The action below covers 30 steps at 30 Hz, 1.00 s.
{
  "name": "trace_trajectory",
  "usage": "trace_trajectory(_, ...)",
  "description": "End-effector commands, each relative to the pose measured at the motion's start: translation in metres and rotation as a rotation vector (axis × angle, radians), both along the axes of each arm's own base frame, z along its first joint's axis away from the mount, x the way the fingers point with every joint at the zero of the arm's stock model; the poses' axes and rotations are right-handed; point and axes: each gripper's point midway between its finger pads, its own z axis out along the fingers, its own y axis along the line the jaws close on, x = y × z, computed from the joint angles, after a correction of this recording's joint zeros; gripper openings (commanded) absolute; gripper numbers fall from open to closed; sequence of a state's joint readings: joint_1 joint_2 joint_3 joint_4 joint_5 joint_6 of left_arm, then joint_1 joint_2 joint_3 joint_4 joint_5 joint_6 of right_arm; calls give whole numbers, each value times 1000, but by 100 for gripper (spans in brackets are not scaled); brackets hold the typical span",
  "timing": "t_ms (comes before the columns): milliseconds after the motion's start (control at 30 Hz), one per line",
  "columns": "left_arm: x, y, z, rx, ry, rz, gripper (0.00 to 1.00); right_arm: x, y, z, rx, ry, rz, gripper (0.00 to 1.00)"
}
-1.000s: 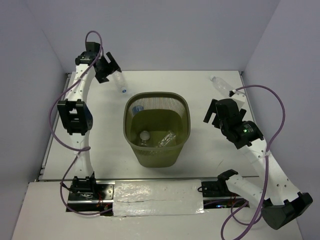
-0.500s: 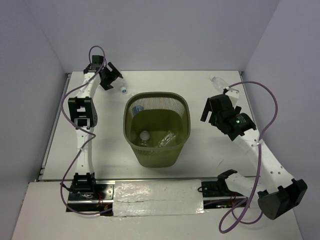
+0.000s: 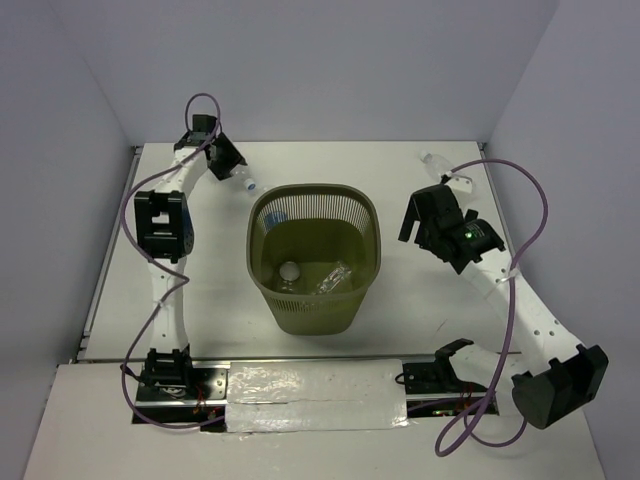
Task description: Put the plastic bottles in the bin
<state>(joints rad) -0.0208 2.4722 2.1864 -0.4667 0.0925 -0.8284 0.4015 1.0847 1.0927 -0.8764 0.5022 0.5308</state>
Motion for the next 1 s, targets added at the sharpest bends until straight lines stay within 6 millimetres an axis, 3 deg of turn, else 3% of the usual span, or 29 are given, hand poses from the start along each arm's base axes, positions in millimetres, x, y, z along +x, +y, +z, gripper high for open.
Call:
trace_trajectory(0, -17, 5, 149, 98, -242, -46, 43, 2, -5, 24, 9, -79, -21, 100)
trace_trajectory(67, -34, 7, 191, 141, -302, -85, 43, -2, -7, 30, 19, -106, -29, 100)
trace_trajectory(100, -50, 7, 235, 157, -376, -97, 43, -3, -9, 33, 23, -118, -31, 100)
trace_trajectory(200, -86, -1, 297, 206, -482, -194, 44, -11, -16, 43, 29, -164, -44, 100)
trace_trajectory(233, -110, -6, 334, 239, -549, -235, 44, -15, -19, 47, 32, -184, -49, 100)
trace_trajectory(267, -122, -12, 349, 247, -582, -269, 44, -16, -21, 50, 33, -196, -53, 100)
trace_trajectory(300, -148, -22, 380, 240, -651, -321, 45, -18, -22, 51, 33, -202, -59, 100)
trace_trajectory(367, -178, -46, 398, 233, -708, -421, 46, -21, -26, 56, 41, -230, -71, 100)
trace_trajectory(433, -221, -78, 413, 185, -769, -530, 46, -21, -26, 57, 50, -241, -75, 100)
trace_trajectory(467, -245, -87, 432, 171, -831, -551, 47, -21, -25, 59, 60, -247, -74, 100)
trace_trajectory(500, -258, -110, 418, 139, -810, -613, 47, -22, -24, 58, 66, -245, -78, 100)
trace_trajectory(567, -291, -137, 415, 82, -824, -684, 47, -23, -24, 60, 84, -252, -86, 100)
trace_trajectory(633, -315, -154, 412, 14, -827, -734, 47, -24, -23, 60, 91, -258, -86, 100)
trace_trajectory(667, -332, -157, 420, -6, -867, -751, 47, -24, -24, 60, 92, -259, -88, 100)
trace_trajectory(700, -342, -170, 403, -29, -833, -789, 47, -25, -24, 62, 97, -270, -87, 100)
trace_trajectory(767, -362, -179, 393, -34, -824, -807, 48, -26, -25, 61, 95, -272, -87, 100)
trace_trajectory(967, -389, -199, 352, -37, -739, -908, 50, -24, -23, 60, 93, -264, -82, 100)
